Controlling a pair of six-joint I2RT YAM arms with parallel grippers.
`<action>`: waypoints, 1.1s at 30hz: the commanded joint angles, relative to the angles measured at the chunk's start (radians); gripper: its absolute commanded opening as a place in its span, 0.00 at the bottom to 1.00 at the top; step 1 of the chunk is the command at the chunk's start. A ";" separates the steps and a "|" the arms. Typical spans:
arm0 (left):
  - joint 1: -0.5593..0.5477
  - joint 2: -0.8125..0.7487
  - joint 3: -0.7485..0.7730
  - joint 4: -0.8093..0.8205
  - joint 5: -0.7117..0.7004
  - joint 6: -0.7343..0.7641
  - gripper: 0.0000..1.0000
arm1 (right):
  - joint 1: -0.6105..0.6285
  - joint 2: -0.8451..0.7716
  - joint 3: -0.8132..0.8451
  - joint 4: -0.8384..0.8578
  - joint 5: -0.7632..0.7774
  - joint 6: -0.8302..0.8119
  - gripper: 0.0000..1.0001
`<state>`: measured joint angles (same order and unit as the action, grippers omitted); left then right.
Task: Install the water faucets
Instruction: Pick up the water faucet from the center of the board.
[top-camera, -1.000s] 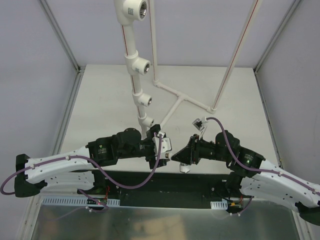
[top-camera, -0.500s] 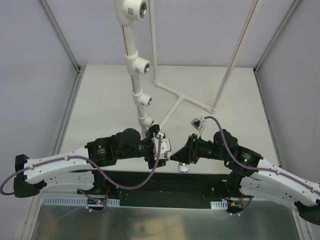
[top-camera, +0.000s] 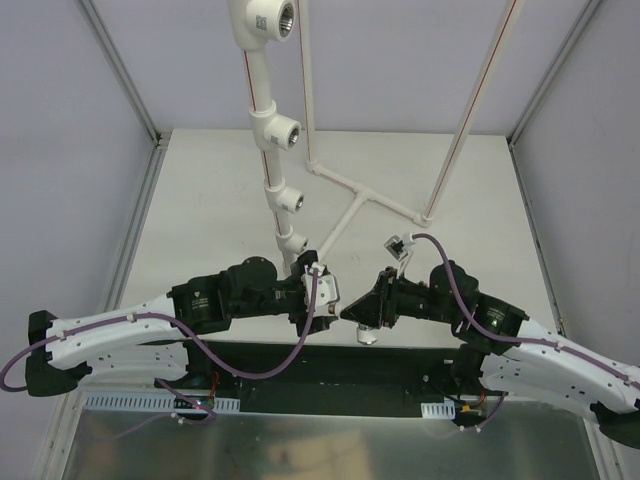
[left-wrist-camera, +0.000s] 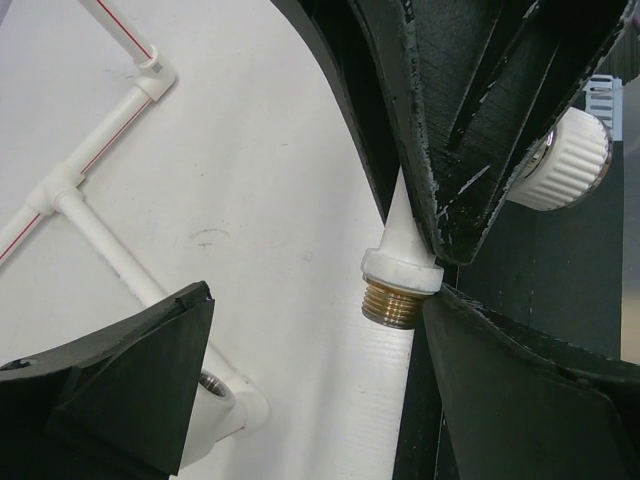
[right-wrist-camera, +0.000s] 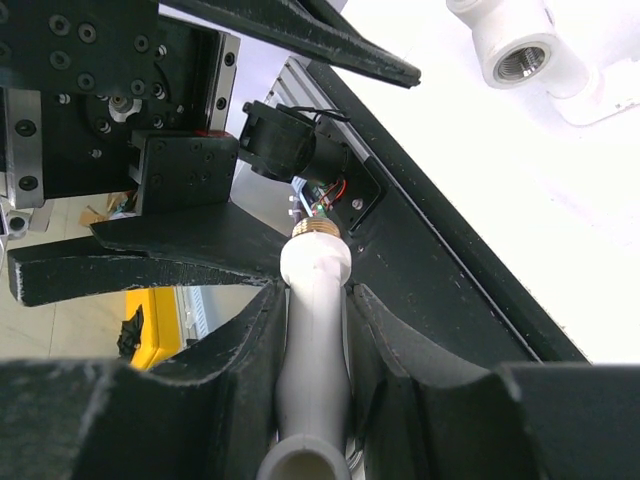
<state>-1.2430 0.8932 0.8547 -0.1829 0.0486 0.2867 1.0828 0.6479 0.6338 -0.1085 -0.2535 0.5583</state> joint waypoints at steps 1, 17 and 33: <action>0.007 -0.008 -0.011 0.091 0.065 -0.038 0.87 | 0.011 0.008 0.072 0.017 0.048 -0.017 0.00; 0.004 0.016 -0.025 0.115 0.183 -0.100 0.83 | 0.009 0.036 0.133 0.006 0.287 0.006 0.00; -0.004 0.041 -0.026 0.143 0.036 -0.067 0.88 | 0.009 -0.002 0.121 -0.008 0.264 0.028 0.00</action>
<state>-1.2430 0.9421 0.8349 -0.0723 0.1890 0.2008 1.0935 0.6518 0.7044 -0.1581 0.0448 0.5678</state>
